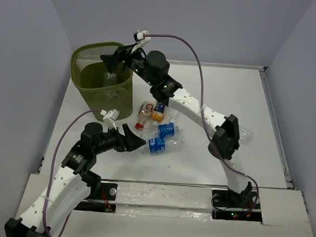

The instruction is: Put the plastic bottles in the bin

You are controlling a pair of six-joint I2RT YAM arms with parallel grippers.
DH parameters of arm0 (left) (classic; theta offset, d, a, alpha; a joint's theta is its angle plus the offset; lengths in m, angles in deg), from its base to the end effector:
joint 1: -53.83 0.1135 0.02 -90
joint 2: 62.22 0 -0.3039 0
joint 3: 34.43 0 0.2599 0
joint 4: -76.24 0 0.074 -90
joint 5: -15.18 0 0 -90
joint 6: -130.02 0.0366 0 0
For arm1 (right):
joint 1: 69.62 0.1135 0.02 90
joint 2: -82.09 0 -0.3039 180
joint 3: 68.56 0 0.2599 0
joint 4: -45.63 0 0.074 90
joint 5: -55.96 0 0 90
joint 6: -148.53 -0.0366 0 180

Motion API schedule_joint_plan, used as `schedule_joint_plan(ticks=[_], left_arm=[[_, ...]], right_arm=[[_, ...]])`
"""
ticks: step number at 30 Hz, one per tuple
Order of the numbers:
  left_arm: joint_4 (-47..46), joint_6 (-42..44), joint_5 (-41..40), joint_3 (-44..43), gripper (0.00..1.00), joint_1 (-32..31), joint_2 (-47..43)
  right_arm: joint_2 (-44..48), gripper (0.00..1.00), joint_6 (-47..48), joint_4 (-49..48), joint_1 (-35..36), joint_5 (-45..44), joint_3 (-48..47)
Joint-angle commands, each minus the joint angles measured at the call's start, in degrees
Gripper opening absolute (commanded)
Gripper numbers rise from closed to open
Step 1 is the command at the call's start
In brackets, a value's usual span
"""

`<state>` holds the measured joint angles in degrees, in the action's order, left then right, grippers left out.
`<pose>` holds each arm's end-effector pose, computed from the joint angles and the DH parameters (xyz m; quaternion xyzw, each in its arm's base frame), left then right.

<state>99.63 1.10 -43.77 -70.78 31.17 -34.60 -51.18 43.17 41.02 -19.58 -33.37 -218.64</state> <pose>0.0938 -0.0596 0.2672 0.0541 0.7781 -0.4834 0.3974 0.3722 0.4449 0.4503 -0.1725 0.5363 0.4491 0.6935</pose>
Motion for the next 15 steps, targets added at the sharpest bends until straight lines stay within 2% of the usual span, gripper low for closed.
schedule_joint_plan(ticks=[1,2,3,5,6,8,9,10,12,13,15], left_arm=[[-2.92,3.14,-4.21,-4.76,0.99,-3.09,4.1],[-3.19,3.93,-5.55,-5.99,0.99,-5.36,6.11],[-3.36,4.28,-7.91,-6.52,0.99,-6.77,7.35],[-3.28,6.39,-10.64,-9.24,0.99,-12.04,11.39],[-3.19,7.18,-14.14,-11.34,0.99,-14.06,12.97],[-2.58,10.24,-18.2,-13.98,0.99,-18.37,18.59],[-2.4,11.48,-22.48,-15.22,0.99,-22.74,20.7],[-2.05,12.89,-24.7,-17.93,0.99,-24.79,22.64],[-1.69,16.74,-29.0,-20.49,0.99,-28.48,28.44],[-1.95,18.25,-33.9,-22.5,0.99,-31.98,30.02],[-1.96,21.85,-37.36,-24.45,0.99,-34.9,34.51]], right_arm=[[24.95,1.0,3.4,0.82,0.76,2.23,19.51],[29.17,0.99,4.1,1.16,0.76,2.23,24.96],[37.74,0.95,4.28,1.95,0.24,2.06,35.63],[46.04,0.9,3.49,5.72,-1.61,1.18,45.97],[53.65,0.88,0.79,7.39,-4.22,0.83,55.42],[61.17,0.86,-1.94,9.69,-6.78,0.3,65.22],[64.68,0.85,-3.35,10.39,-8.37,-0.31,69.88],[71.24,0.85,-4.67,11.18,-9.77,-0.32,77.93],[77.52,0.83,-8.01,14.17,-13.56,-3.21,84.66],[80.33,0.82,-9.85,16.26,-14.78,-4.0,90.0],[87.98,0.82,-11.01,18.38,-17.08,-4.88,93.82]])
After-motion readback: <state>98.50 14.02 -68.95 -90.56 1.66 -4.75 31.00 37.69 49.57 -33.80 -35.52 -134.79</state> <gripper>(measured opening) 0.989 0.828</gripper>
